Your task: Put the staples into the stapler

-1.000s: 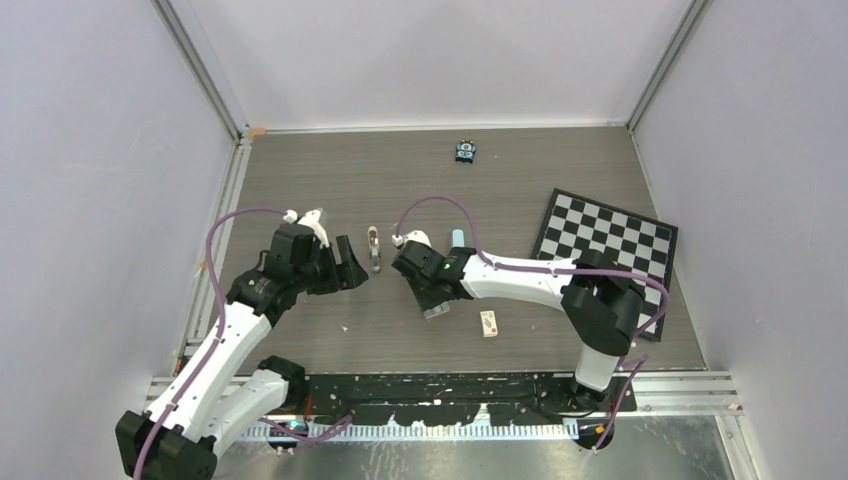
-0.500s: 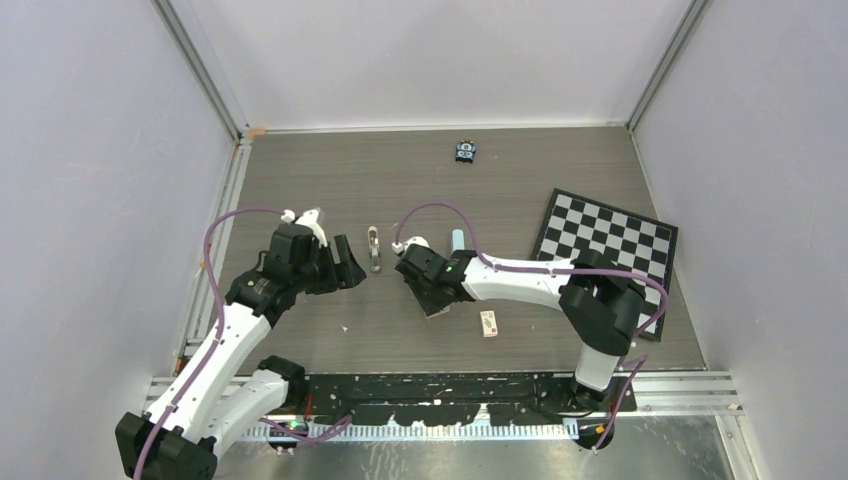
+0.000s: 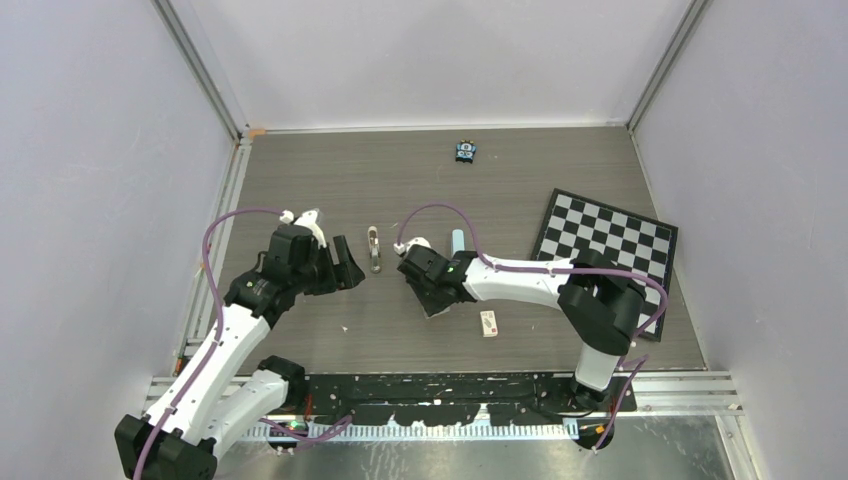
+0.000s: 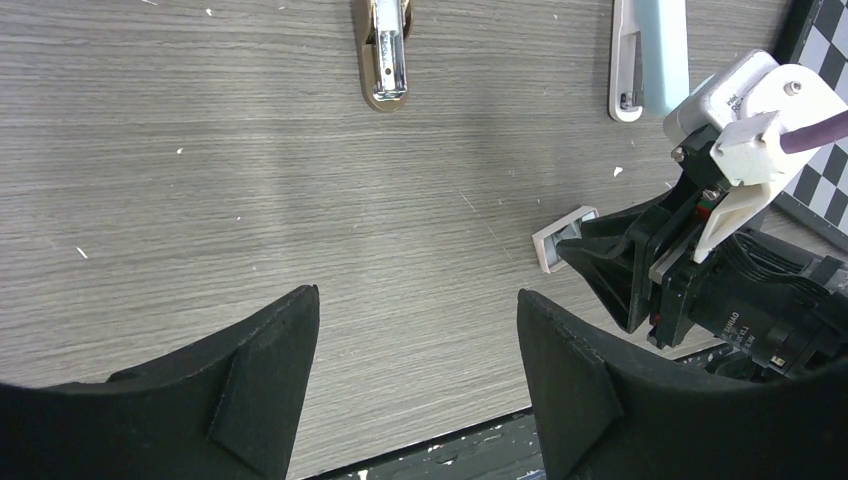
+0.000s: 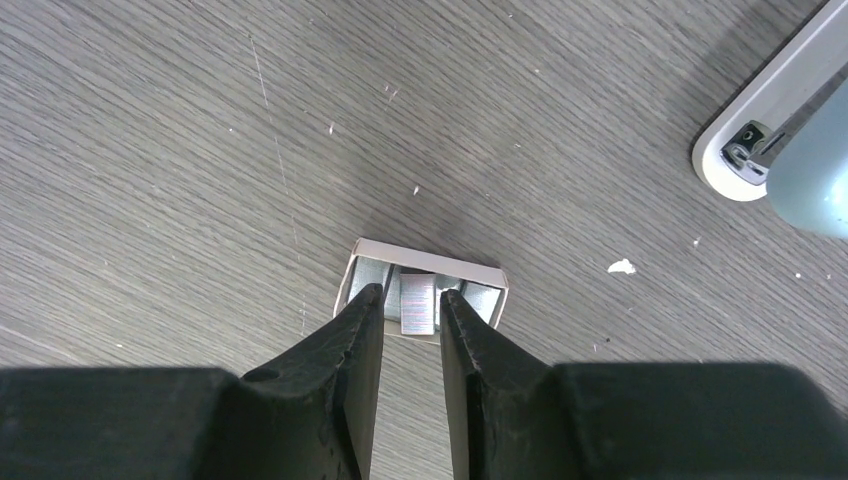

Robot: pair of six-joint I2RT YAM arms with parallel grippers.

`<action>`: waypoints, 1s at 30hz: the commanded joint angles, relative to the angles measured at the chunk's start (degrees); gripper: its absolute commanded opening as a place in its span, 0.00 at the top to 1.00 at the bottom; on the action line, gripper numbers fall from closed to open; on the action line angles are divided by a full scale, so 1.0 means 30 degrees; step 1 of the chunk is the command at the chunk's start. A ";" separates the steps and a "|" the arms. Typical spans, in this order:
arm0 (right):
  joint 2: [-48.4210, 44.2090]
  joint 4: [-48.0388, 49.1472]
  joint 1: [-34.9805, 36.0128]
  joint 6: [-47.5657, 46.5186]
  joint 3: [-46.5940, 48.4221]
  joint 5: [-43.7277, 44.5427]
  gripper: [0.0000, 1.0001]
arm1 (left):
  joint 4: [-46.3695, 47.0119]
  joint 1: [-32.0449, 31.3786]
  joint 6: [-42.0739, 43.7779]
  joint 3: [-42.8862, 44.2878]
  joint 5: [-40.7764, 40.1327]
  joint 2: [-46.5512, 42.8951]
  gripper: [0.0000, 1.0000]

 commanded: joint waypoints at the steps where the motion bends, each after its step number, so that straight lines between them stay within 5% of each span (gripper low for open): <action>1: -0.0121 0.0661 -0.0154 -0.0058 -0.0265 0.0025 0.68 | -0.0018 0.0107 0.0242 0.0862 -0.0251 -0.0301 0.27; 30: -0.0148 0.0964 -0.0209 0.0415 -0.0391 0.0287 0.76 | 0.1200 0.1288 -0.1526 0.0019 -0.0565 0.0867 0.26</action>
